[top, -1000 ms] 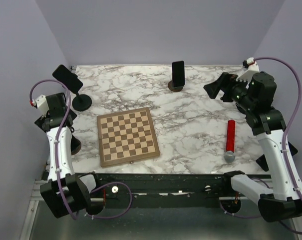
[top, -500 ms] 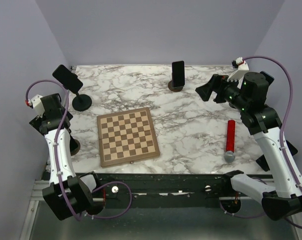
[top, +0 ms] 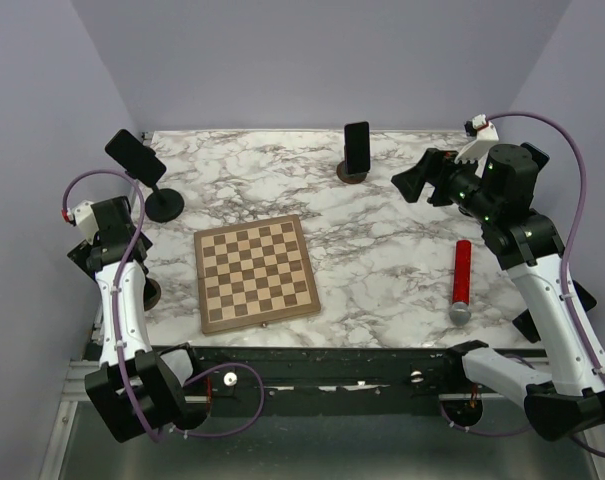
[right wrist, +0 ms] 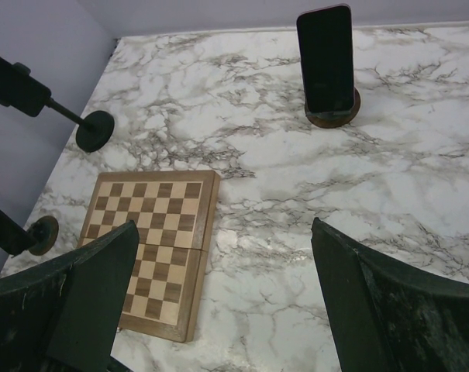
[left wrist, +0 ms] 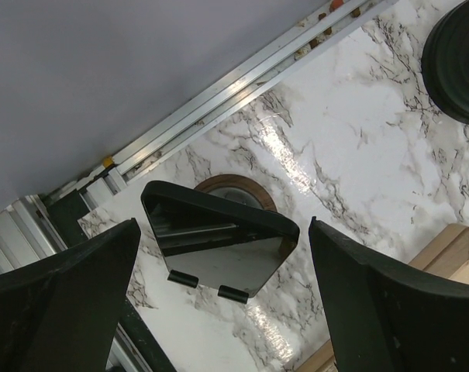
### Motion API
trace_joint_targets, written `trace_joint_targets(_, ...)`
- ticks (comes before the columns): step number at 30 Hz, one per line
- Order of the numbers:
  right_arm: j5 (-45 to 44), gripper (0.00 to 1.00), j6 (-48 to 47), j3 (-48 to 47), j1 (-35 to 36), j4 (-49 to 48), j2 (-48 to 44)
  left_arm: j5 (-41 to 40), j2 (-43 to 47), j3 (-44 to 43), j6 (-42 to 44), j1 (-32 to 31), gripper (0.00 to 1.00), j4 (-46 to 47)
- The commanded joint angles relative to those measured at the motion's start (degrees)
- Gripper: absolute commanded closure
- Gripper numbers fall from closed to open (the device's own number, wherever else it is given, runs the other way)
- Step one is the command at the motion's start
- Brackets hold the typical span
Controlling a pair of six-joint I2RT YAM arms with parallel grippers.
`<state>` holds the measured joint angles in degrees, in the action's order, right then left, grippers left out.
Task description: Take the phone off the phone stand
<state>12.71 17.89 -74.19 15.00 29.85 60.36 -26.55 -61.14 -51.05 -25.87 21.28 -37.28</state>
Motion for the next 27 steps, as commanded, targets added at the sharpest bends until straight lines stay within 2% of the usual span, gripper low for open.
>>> trace_joint_targets(1, -0.1, 0.00, -0.7, -1.3, 0.2, -0.1, 0.4, -1.1, 0.6, 1.1, 1.4, -0.1, 0.01, 2.9)
trace_joint_targets(11, 0.0, 0.00, -0.6, -1.6, 0.2, -0.2, 0.9, -1.4, -2.1, 0.4, 2.6, -0.1, 0.01, 3.7)
trace_joint_targets(19, 0.0, 0.00, -0.6, -1.8, 0.2, -0.1, 1.1, 2.3, -0.4, 3.3, 6.4, -0.1, 0.01, 7.2)
trace_joint_targets(27, 0.0, 0.00, -0.6, -1.7, 0.2, -0.3, 0.8, 0.9, -0.9, 3.3, 5.8, 0.0, 0.02, 7.0)
